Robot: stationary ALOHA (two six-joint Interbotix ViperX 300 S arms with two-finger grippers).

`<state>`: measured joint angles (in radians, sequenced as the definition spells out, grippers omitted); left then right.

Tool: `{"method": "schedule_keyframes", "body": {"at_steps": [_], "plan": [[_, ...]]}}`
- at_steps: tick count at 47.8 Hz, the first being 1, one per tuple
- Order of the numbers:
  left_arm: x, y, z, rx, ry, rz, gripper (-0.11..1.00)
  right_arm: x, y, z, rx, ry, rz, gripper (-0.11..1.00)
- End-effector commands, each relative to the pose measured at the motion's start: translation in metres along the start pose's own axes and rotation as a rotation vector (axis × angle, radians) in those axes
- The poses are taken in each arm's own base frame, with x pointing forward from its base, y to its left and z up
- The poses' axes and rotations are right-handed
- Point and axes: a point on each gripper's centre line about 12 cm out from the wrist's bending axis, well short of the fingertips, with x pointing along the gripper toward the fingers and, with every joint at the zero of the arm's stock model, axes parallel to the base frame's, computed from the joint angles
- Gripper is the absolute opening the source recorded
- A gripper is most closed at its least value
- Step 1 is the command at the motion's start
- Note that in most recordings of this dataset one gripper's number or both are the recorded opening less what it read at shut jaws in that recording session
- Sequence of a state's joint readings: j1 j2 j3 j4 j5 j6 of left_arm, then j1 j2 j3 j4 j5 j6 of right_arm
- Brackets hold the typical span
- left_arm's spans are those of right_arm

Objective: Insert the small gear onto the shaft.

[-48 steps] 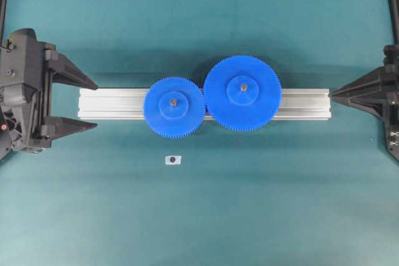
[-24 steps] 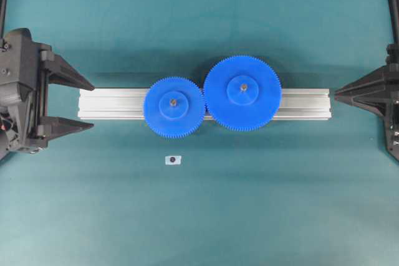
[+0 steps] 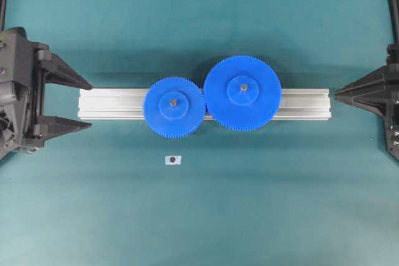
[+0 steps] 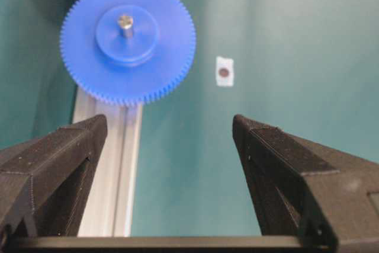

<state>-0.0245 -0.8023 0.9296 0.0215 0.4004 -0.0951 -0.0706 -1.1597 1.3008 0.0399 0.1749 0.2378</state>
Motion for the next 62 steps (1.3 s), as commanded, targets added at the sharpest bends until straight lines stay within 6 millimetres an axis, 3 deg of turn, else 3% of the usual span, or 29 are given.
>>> {"method": "schedule_keyframes", "body": {"at_steps": [1,23,39,62], "plan": [[-0.002,-0.001,0.006,-0.001,-0.021,-0.003,0.85,0.000,0.000,0.004,0.007,-0.013,0.000,0.12],[-0.001,-0.001,0.004,-0.002,-0.015,-0.003,0.85,0.001,0.000,0.003,0.006,-0.025,0.003,0.12],[0.004,0.000,-0.011,-0.063,0.025,0.001,0.85,0.001,0.000,0.004,0.006,-0.043,0.007,0.12],[0.003,0.000,-0.008,-0.066,-0.030,-0.006,0.85,0.001,0.001,0.005,0.004,-0.067,0.012,0.12]]}}
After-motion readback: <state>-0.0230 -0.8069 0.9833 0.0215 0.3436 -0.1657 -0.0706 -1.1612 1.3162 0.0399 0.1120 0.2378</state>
